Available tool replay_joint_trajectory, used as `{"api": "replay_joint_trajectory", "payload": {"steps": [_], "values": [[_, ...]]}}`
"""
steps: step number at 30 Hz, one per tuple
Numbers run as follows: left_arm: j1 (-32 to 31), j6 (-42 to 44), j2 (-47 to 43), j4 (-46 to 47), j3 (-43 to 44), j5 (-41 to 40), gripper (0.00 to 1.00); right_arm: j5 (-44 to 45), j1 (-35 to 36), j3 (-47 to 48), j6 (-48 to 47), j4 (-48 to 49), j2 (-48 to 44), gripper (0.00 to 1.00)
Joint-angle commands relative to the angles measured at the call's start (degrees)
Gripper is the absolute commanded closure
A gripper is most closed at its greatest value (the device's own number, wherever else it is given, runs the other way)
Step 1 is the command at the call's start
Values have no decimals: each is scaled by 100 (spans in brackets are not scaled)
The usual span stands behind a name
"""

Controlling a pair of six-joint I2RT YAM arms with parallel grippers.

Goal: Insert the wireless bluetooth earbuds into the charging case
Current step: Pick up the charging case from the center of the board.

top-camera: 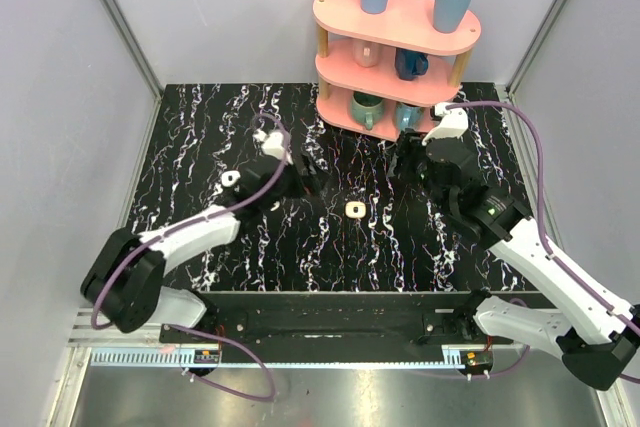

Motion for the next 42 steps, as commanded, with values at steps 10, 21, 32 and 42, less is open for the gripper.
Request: {"api": "replay_joint_trajectory", "payload": {"steps": [10, 21, 32, 42], "values": [[2551, 1609, -404, -1795, 37, -1168, 1, -466, -65, -9, 10, 370, 214, 31], [2823, 1785, 942, -2701, 1364, -1802, 1, -598, -83, -88, -8, 361, 39, 31], [3316, 1943, 1689, -3061, 2007, -959, 3, -572, -118, -105, 1, 379, 73, 30], [3483, 2207, 2059, -3386, 2209, -396, 17, -581, -153, -114, 1, 414, 82, 30]]}}
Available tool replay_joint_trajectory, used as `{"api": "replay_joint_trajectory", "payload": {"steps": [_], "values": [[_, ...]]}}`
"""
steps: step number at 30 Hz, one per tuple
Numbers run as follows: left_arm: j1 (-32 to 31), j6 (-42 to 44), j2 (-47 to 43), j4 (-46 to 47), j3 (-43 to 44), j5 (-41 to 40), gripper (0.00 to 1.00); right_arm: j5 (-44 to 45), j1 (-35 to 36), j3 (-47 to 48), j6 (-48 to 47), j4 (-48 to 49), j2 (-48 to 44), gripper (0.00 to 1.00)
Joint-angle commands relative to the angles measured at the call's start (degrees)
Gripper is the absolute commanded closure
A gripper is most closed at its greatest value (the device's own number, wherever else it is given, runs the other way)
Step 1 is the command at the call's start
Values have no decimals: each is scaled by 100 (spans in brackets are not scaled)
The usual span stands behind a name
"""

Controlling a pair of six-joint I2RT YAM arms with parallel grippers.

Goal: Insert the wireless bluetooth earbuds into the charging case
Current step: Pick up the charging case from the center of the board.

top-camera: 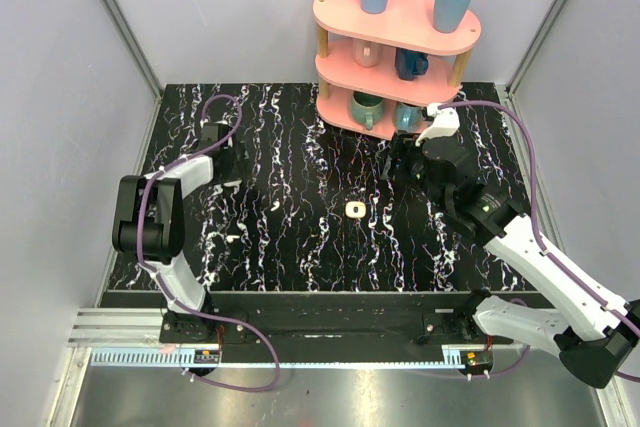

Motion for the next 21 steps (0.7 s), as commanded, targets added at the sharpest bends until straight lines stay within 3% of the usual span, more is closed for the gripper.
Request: {"api": "replay_joint_trajectory", "payload": {"steps": [1, 14, 16, 19, 21], "values": [[117, 163, 87, -151, 288, 159, 17, -32, -72, 10, 3, 235, -51, 30], [258, 181, 474, -398, 657, 405, 25, -6, -98, -77, 82, 243, -192, 30], [258, 172, 483, -415, 666, 387, 35, 3, -90, -95, 100, 243, -227, 30], [258, 172, 465, -424, 631, 405, 39, 21, -98, -104, 108, 243, -253, 30], [258, 172, 500, -442, 648, 414, 52, 38, -98, -113, 109, 235, -271, 30]]}}
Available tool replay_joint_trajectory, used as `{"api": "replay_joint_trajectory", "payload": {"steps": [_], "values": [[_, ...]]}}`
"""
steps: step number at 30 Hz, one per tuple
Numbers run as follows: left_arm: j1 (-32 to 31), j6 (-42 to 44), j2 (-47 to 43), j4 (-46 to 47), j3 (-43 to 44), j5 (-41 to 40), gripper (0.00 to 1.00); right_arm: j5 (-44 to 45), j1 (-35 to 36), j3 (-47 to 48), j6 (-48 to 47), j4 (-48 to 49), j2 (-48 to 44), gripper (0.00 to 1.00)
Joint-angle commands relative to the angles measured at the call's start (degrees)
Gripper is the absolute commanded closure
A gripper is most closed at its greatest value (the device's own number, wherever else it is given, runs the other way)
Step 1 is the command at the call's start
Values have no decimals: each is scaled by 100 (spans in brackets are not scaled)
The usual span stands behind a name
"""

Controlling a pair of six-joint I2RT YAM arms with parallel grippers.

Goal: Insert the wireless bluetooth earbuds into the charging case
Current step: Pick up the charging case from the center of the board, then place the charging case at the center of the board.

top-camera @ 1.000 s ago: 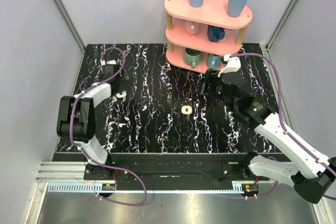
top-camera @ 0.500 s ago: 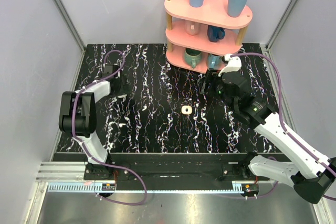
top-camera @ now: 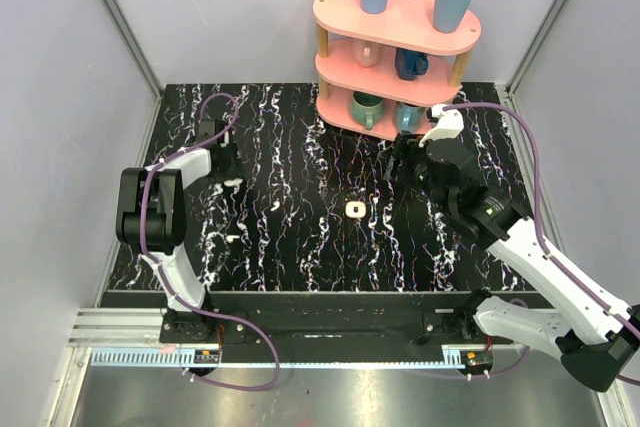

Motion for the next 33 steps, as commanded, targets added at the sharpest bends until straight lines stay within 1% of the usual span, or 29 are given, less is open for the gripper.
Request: {"api": "replay_joint_trajectory", "payload": {"steps": [1, 3, 4, 5, 7, 8, 10, 11, 14, 15, 16, 17, 18, 20, 21, 25, 26, 27, 29, 30, 32, 33], "values": [[28, 56, 43, -66, 205, 99, 61, 38, -53, -32, 58, 206, -166, 30], [28, 65, 26, -66, 170, 125, 79, 38, -53, -32, 41, 197, -166, 30], [28, 57, -18, -57, 143, 134, 84, 38, -53, -32, 49, 206, -166, 30], [20, 30, -61, -31, 108, 152, 92, 38, -53, -32, 41, 215, -149, 30], [11, 13, -324, -4, 3, 449, 100, 47, -61, -32, 14, 206, -122, 30], [-15, -31, -465, 4, -41, 703, 100, 47, -61, -32, 6, 206, -122, 30], [-234, 12, -816, -39, -129, 723, 100, 64, -61, -58, -47, 189, -113, 30], [-331, 30, -1157, -118, -121, 688, 100, 73, -61, -67, -56, 189, -113, 30], [-866, 74, -1852, -250, -199, 871, 98, 47, -79, -128, -152, 180, -113, 29], [-1181, 83, -1959, -337, -269, 916, 97, 30, -88, -172, -161, 162, -113, 29], [-1350, 65, -2073, -408, -331, 916, 97, 21, -88, -198, -161, 127, -122, 29], [-1525, -48, -2196, -391, -436, 951, 97, 12, -88, -234, -161, 110, -113, 30], [-1840, -84, -2398, -391, -672, 960, 97, 3, -88, -303, -153, 75, -113, 29], [-2141, -302, -2531, -321, -902, 943, 98, -58, -105, -383, -144, 31, -96, 29], [-2412, -382, -2619, -260, -1138, 943, 98, -67, -105, -462, -126, 4, -87, 30], [-3029, -567, -2488, 171, -1535, 987, 95, -181, -114, -629, -82, -40, -113, 29], [-3152, -559, -2392, 267, -1544, 1004, 97, -199, -114, -647, -56, -31, -122, 29], [-3414, -489, -2287, 294, -1501, 1039, 98, -234, -123, -690, -47, -31, -79, 29], [-3627, -418, -1944, 233, -1387, 1040, 100, -322, -123, -708, -30, -31, -52, 29], [-3837, -366, -1847, 233, -1290, 1092, 100, -357, -114, -726, -30, -31, -17, 29], [-4014, -313, -1566, 154, -1167, 1101, 100, -384, -123, -752, -12, -22, 10, 30], [-4171, -295, -1495, 145, -1097, 1075, 97, -384, -123, -796, -12, -22, 44, 30]]}}
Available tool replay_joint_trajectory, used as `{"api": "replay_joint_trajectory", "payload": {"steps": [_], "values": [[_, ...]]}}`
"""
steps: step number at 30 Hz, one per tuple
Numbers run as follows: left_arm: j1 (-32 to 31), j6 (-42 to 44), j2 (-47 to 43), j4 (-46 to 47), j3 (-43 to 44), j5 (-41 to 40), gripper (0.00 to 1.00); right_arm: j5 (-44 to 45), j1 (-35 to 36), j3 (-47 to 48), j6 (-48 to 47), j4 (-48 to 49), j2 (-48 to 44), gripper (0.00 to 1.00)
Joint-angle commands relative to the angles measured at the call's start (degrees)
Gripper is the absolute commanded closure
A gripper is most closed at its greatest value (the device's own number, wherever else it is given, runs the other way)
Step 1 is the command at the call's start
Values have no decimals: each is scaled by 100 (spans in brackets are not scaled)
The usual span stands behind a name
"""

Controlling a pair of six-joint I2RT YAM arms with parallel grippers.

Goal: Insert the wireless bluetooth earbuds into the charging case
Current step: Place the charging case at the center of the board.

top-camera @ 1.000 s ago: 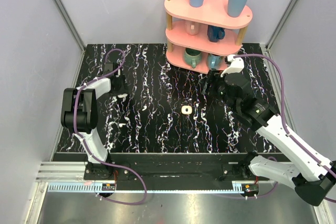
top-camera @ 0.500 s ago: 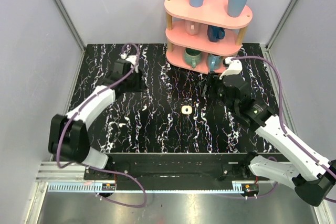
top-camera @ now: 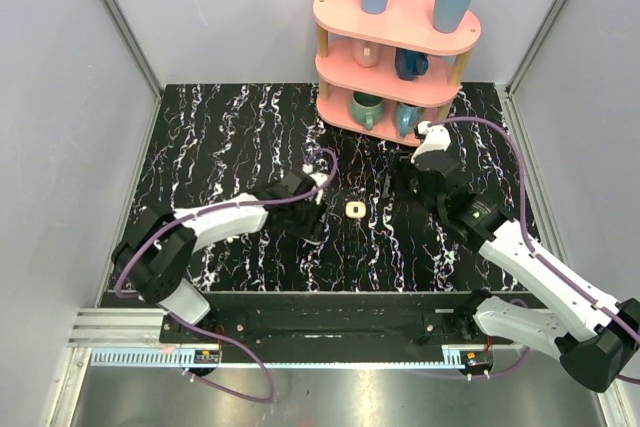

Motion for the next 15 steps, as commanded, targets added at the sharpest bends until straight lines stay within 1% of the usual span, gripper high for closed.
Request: {"api": "replay_joint_trajectory", "payload": {"steps": [1, 2, 3, 5, 7, 9, 10, 11, 13, 14, 15], "values": [[-428, 76, 252, 200, 408, 76, 95, -163, -46, -75, 49, 37, 78, 30], [-472, 76, 330, 226, 416, 32, 91, -154, -38, -101, 49, 54, 78, 30], [-534, 85, 375, 217, 443, 58, 81, -145, -38, -162, 41, 63, 69, 30], [-578, 129, 471, 208, 451, 49, 83, -128, -38, -233, 84, 54, 60, 30], [-605, 129, 515, 165, 487, -38, 64, -171, -46, -312, 111, 46, 25, 29], [-640, 191, 533, 147, 478, -74, 63, -189, -46, -391, 163, 45, -36, 29], [-640, 156, 516, 138, 469, -144, 56, -181, -46, -418, 181, 54, -71, 30], [-649, 173, 498, 164, 452, -188, 50, -180, -46, -435, 207, 54, -89, 29], [-657, 182, 454, 165, 443, -215, 44, -180, -46, -479, 216, 46, -142, 29], [-657, 199, 445, 156, 451, -206, 39, -198, -38, -488, 234, 37, -159, 29], [-657, 199, 428, 156, 460, -180, 37, -198, -38, -488, 234, 28, -177, 29]]}}
